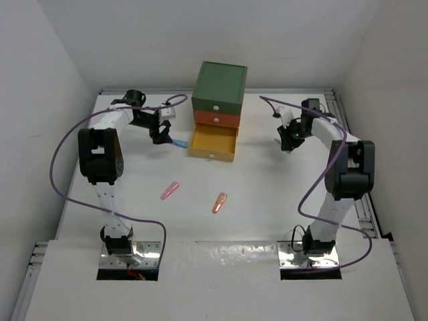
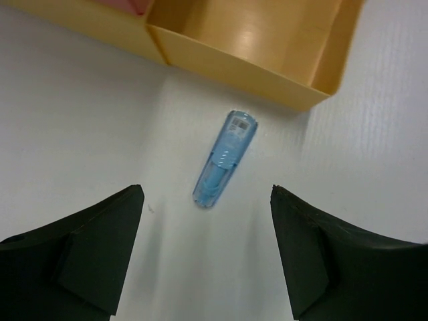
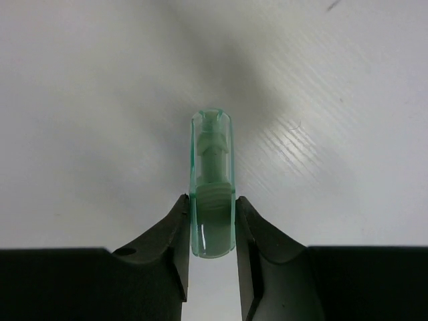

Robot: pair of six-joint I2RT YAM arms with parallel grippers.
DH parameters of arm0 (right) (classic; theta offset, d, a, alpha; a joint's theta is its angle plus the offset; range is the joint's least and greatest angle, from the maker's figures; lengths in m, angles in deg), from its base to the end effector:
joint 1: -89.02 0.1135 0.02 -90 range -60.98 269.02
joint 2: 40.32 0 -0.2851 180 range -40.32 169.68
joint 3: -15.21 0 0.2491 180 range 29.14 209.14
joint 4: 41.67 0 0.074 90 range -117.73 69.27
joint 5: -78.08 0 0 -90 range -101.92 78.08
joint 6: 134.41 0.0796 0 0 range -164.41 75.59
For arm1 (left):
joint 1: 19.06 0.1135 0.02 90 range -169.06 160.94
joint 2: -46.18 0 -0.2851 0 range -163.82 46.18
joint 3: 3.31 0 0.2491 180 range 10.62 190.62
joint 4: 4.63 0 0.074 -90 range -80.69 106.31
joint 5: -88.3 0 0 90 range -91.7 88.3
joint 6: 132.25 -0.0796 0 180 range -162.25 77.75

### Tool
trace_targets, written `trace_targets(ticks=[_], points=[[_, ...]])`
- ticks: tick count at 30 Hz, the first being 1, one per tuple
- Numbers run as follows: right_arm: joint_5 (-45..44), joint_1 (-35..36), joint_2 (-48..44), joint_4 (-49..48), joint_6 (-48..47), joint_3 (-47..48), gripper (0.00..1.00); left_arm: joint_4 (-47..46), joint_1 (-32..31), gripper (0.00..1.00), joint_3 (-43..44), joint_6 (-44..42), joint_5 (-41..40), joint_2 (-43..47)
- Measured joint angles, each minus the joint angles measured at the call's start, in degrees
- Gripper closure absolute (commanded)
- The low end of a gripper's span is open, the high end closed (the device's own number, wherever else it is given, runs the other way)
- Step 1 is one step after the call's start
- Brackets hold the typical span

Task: Sort the stationery into containers
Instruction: Pick up the pen from the center of the board, then place the pen in the drawer, then pick up the pen from the center of the board.

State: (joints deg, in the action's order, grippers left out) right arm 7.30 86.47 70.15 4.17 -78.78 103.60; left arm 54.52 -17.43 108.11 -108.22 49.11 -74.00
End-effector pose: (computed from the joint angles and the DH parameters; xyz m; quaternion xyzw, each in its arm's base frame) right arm 0.4074 0.0081 0.1487 -0.2960 0.9219 0.0956 0.2310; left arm 0.4578 -0.0487 0.2068 0.5416 0.7067 -0.2536 0.3780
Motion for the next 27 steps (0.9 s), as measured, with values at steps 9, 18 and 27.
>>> trace_targets(ticks=[9,18,27], points=[[10.0,2.8,-14.0,1.4,10.1,3.3,1.00,-1.2,-4.2,0.22,-5.1,-8.1,-2.2,-1.0],[13.8,14.3,-18.7,-1.4,13.1,2.4,1.00,-4.9,-6.2,0.29,-4.5,-7.5,-6.7,-5.6],[10.9,21.7,-14.7,-7.1,14.0,4.7,0.99,-5.5,-6.1,0.72,-4.7,-3.4,-9.2,-5.9]])
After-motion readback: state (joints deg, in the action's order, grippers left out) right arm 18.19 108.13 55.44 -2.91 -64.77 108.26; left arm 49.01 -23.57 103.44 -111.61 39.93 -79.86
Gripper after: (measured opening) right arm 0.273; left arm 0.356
